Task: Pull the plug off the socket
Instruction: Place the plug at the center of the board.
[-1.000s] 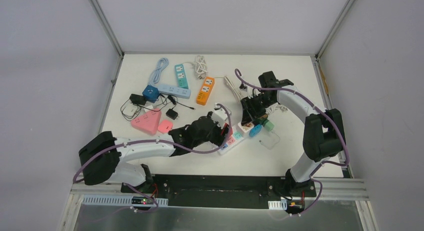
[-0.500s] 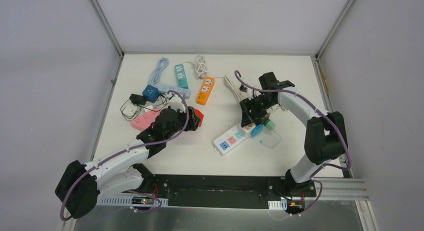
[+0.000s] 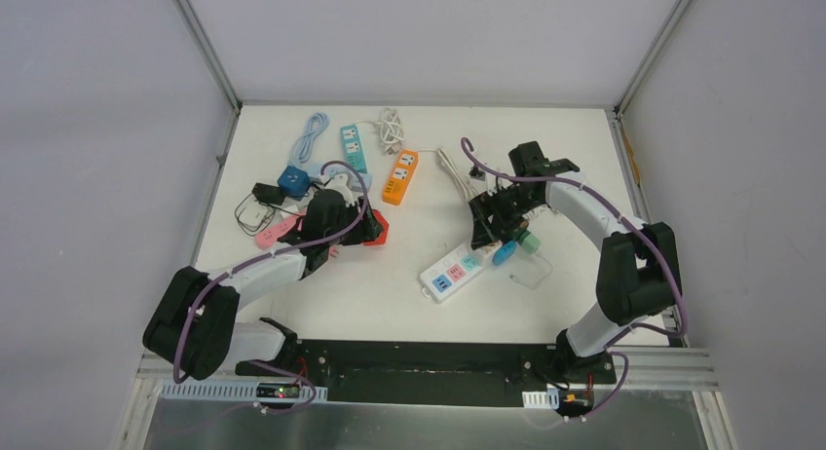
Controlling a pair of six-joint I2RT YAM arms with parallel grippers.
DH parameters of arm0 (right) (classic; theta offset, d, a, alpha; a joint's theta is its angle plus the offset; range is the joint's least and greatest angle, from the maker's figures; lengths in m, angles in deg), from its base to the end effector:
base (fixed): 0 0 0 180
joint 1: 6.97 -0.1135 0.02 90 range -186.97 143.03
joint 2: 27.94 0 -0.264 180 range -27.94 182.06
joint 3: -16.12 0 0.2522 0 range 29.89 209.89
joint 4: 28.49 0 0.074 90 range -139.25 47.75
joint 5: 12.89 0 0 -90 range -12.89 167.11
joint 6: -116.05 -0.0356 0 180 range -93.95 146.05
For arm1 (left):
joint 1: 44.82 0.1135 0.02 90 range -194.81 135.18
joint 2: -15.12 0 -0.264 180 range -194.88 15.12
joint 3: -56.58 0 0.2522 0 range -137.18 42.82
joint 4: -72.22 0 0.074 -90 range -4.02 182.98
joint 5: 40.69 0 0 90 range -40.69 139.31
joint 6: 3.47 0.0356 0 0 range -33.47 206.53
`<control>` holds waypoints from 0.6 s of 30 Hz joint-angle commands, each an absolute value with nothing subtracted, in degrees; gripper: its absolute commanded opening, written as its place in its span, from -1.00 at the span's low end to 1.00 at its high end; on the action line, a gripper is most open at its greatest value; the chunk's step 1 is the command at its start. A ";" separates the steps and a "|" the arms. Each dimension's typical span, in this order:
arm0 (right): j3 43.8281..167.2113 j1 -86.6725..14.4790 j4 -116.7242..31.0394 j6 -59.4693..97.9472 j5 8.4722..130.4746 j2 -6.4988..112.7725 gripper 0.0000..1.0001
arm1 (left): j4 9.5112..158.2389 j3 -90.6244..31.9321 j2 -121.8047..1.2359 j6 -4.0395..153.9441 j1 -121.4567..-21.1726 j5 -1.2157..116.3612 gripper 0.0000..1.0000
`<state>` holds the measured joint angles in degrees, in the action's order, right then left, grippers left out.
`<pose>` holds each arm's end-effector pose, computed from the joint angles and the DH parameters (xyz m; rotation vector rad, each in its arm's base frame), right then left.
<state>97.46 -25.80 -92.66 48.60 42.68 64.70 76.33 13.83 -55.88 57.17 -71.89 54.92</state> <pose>0.2826 0.1176 0.2277 -1.0743 2.5367 0.8410 0.2198 -0.1163 0.1852 0.0154 2.2104 -0.6702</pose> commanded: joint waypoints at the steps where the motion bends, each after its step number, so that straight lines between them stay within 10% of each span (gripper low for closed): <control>1: 96.77 -24.86 -92.66 50.79 42.74 62.82 0.69 | 68.83 8.91 -59.23 54.46 -69.08 58.53 -1.00; 9: 96.84 -24.64 -93.22 51.53 41.62 61.85 0.99 | 64.79 7.69 -66.67 51.49 -63.90 62.12 -0.77; 18: 96.99 -23.46 -93.66 52.16 40.71 60.34 0.99 | 68.28 3.90 -71.11 51.56 -61.34 62.54 0.02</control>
